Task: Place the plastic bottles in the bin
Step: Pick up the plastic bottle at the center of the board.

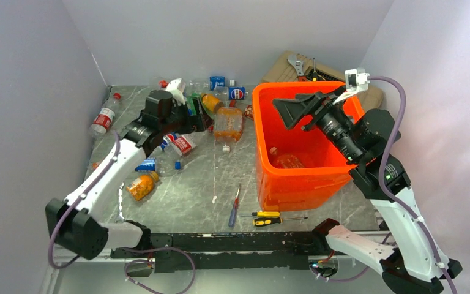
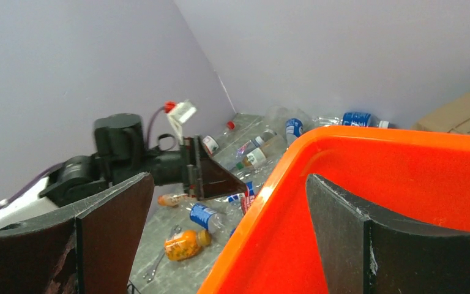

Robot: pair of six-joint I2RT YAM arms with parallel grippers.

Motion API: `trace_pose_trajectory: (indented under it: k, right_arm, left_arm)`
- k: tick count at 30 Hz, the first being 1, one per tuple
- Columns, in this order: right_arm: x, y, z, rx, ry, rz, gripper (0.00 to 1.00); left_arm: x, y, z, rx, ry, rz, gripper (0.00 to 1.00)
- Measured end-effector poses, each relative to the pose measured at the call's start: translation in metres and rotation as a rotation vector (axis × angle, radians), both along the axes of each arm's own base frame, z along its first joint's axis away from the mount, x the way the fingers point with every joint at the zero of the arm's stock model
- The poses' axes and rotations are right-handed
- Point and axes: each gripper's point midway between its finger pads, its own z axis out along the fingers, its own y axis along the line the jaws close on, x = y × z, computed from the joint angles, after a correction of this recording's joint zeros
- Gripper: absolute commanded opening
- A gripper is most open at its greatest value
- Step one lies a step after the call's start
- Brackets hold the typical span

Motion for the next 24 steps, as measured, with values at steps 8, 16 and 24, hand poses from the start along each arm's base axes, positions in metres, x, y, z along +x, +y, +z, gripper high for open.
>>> trace_pose_trajectory:
  k: [8,16,24]
  right_arm:
    - [-0.025,-0.015,0.002,-0.024,-0.118,0.007,1.0]
    - [-0.034,-0.024,0.009,-0.041,-0.182,-0.008,1.0]
    - [-0.026,-0.023,0.002,-0.06,-0.165,-0.026,1.0]
  left_arm:
    - [0.025,-0.03,-0.056,0.007,0.158,-0.079,0.94]
    - [0.035,-0.05,-0.12,0.106,0.289,-0.091,0.89]
    - [0.023,-0.083,-0.181,0.263,0.368,-0.111,0.84]
